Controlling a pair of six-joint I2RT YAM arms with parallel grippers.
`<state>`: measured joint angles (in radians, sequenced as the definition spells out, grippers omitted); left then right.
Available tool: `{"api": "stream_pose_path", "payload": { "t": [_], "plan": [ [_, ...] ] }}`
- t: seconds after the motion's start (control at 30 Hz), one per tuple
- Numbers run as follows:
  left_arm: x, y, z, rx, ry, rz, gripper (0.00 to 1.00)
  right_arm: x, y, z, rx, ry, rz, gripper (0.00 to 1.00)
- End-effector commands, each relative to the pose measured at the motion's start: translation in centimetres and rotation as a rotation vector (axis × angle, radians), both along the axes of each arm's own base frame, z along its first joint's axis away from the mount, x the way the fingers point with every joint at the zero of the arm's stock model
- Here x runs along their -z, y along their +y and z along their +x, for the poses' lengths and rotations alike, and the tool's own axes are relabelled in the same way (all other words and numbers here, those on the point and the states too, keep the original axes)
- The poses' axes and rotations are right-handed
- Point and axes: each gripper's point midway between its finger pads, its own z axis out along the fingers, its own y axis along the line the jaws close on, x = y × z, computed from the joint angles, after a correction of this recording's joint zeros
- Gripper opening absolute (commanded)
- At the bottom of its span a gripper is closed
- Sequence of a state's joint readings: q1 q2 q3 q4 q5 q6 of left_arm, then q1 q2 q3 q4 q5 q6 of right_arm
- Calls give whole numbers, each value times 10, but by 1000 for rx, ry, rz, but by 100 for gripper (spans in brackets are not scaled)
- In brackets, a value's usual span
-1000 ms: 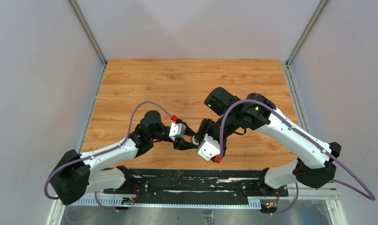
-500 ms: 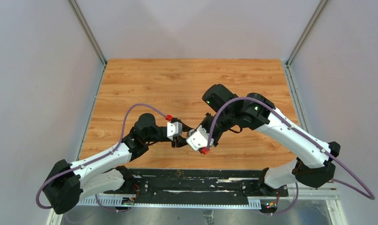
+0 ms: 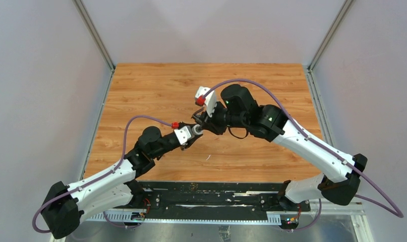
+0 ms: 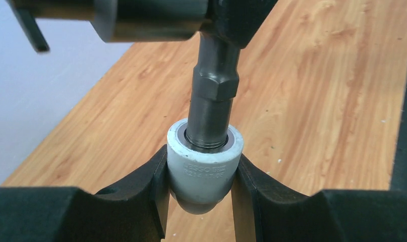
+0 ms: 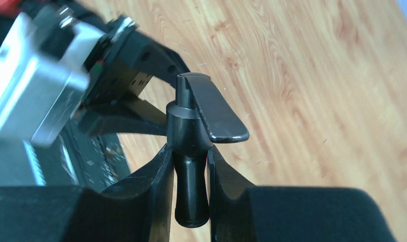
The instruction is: Install the water faucets
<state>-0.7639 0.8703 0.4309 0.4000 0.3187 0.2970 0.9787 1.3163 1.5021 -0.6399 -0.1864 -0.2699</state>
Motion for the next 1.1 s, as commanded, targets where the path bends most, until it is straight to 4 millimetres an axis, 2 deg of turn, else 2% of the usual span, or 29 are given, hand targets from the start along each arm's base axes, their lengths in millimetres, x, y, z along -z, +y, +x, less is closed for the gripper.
{"api": "stream_pose_path", "payload": {
  "t": [0.0, 0.13, 0.27, 0.37, 0.43, 0.47, 0.5, 0.53, 0.63, 0.9, 0.97, 1.07],
  "plan": [
    [-77, 7, 16, -110, -204, -150, 0, 10, -35, 42, 553, 194, 59, 0],
    [-75, 7, 27, -167, -190, -136, 0, 20, -40, 33, 709, 363, 112, 0],
    [-74, 4, 36, -221, -206, -116, 0, 26, -46, 36, 846, 490, 142, 0],
    [-69, 0, 38, -232, -209, -98, 0, 26, -41, 33, 855, 615, 187, 0],
    [-66, -2, 37, -227, -207, -95, 0, 22, -38, 30, 841, 638, 200, 0],
    [-64, -2, 37, -225, -205, -99, 0, 20, -38, 29, 835, 644, 207, 3],
    [-66, -2, 35, -222, -211, -121, 0, 18, -37, 27, 827, 648, 214, 19],
    [-64, -2, 33, -213, -213, -127, 0, 16, -37, 27, 821, 646, 222, 29],
    [-63, -4, 26, -181, -216, -150, 0, 7, -35, 20, 772, 657, 243, 49],
    [-45, -4, 21, -168, -148, -175, 0, -20, -32, -3, 590, 638, 319, 93],
    [-39, -4, 21, -167, -135, -176, 0, -25, -37, -11, 538, 608, 317, 99],
    [-30, -8, 15, -131, -112, -182, 0, -34, -51, -25, 421, 502, 296, 100]
  ]
}}
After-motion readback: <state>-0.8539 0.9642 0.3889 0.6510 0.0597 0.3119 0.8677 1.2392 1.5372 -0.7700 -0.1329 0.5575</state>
